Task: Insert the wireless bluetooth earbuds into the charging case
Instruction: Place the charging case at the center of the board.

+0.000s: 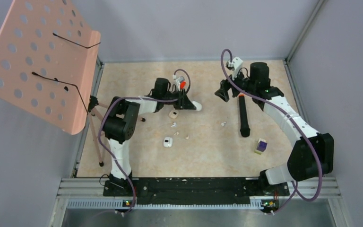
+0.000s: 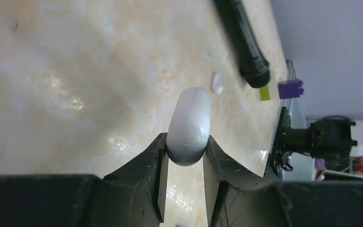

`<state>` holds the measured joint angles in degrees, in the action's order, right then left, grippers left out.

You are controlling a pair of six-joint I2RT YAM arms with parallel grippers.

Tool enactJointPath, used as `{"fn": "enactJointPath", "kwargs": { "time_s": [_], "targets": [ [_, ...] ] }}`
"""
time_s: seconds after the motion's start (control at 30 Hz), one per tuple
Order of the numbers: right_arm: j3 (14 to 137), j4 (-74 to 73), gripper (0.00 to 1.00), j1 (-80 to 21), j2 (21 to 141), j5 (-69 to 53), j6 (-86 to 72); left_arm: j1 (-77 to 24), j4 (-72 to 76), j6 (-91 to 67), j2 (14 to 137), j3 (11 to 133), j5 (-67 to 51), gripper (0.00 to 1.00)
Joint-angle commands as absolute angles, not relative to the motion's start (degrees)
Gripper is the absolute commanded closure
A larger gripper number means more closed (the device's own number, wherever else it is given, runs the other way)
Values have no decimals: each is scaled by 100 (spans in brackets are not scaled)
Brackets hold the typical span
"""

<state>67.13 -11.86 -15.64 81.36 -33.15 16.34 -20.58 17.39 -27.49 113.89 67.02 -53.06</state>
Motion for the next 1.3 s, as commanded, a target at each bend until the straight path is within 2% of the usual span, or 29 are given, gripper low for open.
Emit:
{"fn": "enactJointPath", "kwargs": {
  "time_s": [0.0, 0.1, 0.13, 0.23, 0.3, 0.33, 0.37, 0.4, 0.6, 0.8, 0.97, 1.13, 1.27],
  "targets": [
    [6473, -1150, 16, -1493, 7940, -3222, 1358, -2255, 1213, -3325, 11777, 7229, -4403, 100],
    [6365, -1140, 16, -1489, 7936, -3219, 1249, -2347, 1144, -3400, 11990, 7295, -4301, 100],
    [6333, -1124, 16, -1489, 7943, -3210, 1221, -2359, 1064, -3372, 12018, 7317, -4234, 94],
    [6305, -1058, 17, -1494, 8002, -3191, 1195, -2373, 583, -3164, 11931, 7392, -3787, 60],
    [6312, -1058, 16, -1494, 8074, -3203, 1254, -2369, 228, -2911, 11757, 7423, -3474, 41],
    [6327, -1053, 16, -1492, 8119, -3225, 1301, -2354, 70, -2807, 11657, 7426, -3374, 25],
    [6357, -1064, 16, -1494, 8171, -3334, 1380, -2337, -56, -2739, 11536, 7421, -3299, 4],
    [6387, -1073, 16, -1486, 8231, -3439, 1481, -2305, -220, -2669, 11391, 7410, -3267, 1],
    [6683, -821, 18, -1491, 8999, -4620, 2003, -2238, -1794, -1232, 10250, 7797, -3531, 1],
    [7476, -765, 26, -1837, 10174, -5482, 3418, -2240, -3121, 439, 9393, 7530, -3815, 1],
    [8321, -1245, 33, -2171, 10996, -5555, 4411, -2233, -3929, 1197, 8933, 7282, -3018, 1],
    [8098, -1537, 37, -2590, 10894, -5612, 5254, -2239, -3494, 1139, 7779, 6249, -1675, 1],
    [7515, -1841, 37, -2903, 10563, -5614, 6223, -2241, -2854, 862, 6811, 5150, -1740, 1]
  ]
}}
